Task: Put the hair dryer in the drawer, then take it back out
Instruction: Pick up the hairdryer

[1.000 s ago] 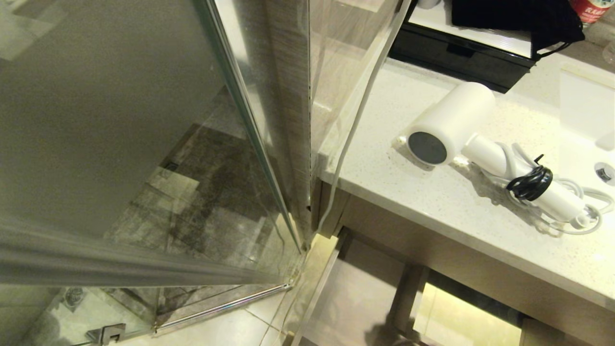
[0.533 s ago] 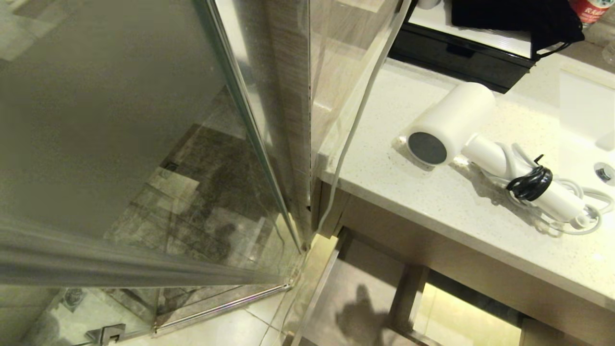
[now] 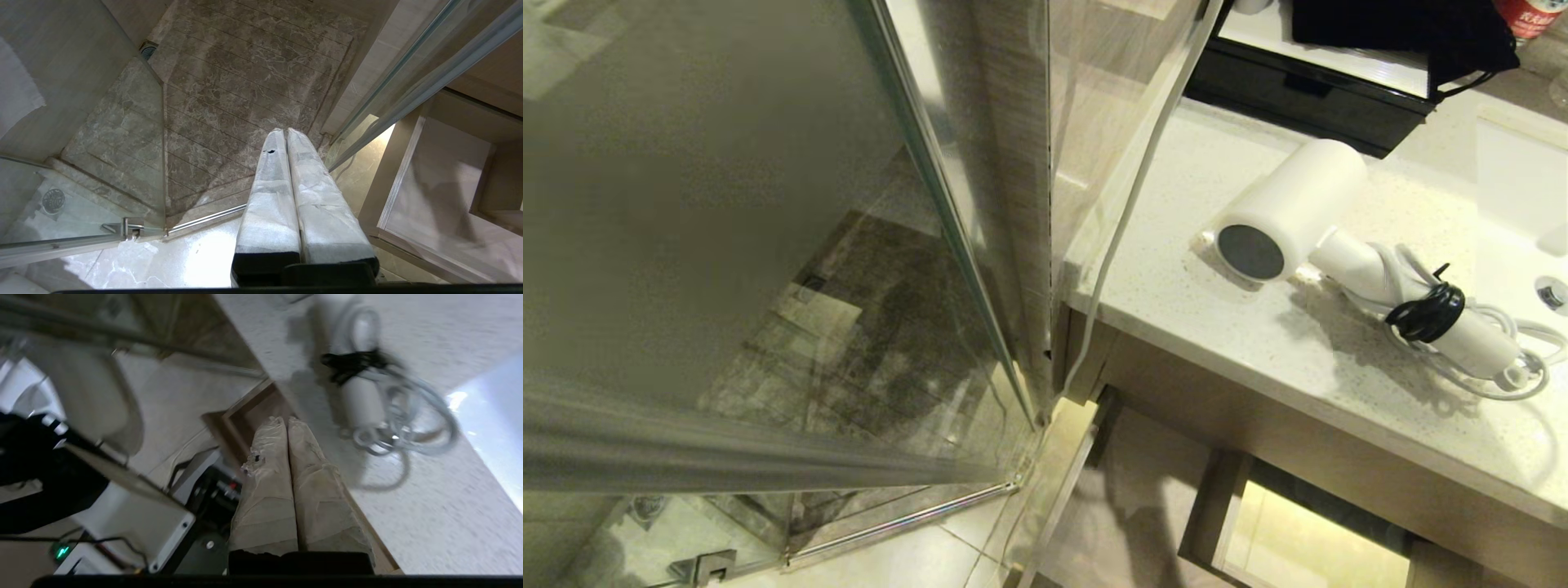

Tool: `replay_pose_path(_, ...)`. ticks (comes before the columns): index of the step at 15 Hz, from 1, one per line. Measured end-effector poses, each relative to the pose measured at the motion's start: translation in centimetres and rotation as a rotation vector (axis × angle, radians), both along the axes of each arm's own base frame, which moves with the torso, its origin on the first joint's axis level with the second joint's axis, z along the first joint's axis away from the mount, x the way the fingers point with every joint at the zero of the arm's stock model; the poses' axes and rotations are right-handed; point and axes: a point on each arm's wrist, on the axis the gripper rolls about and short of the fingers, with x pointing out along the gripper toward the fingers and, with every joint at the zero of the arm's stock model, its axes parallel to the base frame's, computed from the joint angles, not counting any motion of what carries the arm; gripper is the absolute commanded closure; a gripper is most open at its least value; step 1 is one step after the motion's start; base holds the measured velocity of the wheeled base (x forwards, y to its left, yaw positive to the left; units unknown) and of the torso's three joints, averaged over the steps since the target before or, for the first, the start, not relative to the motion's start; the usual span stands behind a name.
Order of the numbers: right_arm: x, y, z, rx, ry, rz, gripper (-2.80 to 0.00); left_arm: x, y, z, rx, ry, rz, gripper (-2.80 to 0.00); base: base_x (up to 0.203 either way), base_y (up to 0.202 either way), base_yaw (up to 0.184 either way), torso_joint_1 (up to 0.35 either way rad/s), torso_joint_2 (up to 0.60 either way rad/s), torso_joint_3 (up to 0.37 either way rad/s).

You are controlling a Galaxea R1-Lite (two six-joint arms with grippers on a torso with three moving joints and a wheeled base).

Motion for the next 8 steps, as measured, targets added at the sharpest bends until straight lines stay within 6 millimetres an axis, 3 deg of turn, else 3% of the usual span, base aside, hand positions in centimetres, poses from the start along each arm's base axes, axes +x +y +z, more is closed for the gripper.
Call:
replay_pose_path(3,5.1,1.8,0.3,-0.083,0.099,0.169,0.0,0.0,0.0,0.0,0.0,0.0,-0.001,0.0,0.0,0.0,0.0,0.0,0.0,0.0)
replay_pose_path(7,9.0,3.2,-0.9,-0.202,0.129,0.314,0.0,0.0,0.0,0.0,0.0,0.0,0.0,0.0,0.0,0.0,0.0,0.0,0.0,0.0)
replay_pose_path(8,9.6,3.4,-1.0,-0.198,0.138,0.319,-2.53,0.0,0.0,0.0,0.0,0.0,0.0,0.0,0.0,0.0,0.0,0.0,0.0,0.0)
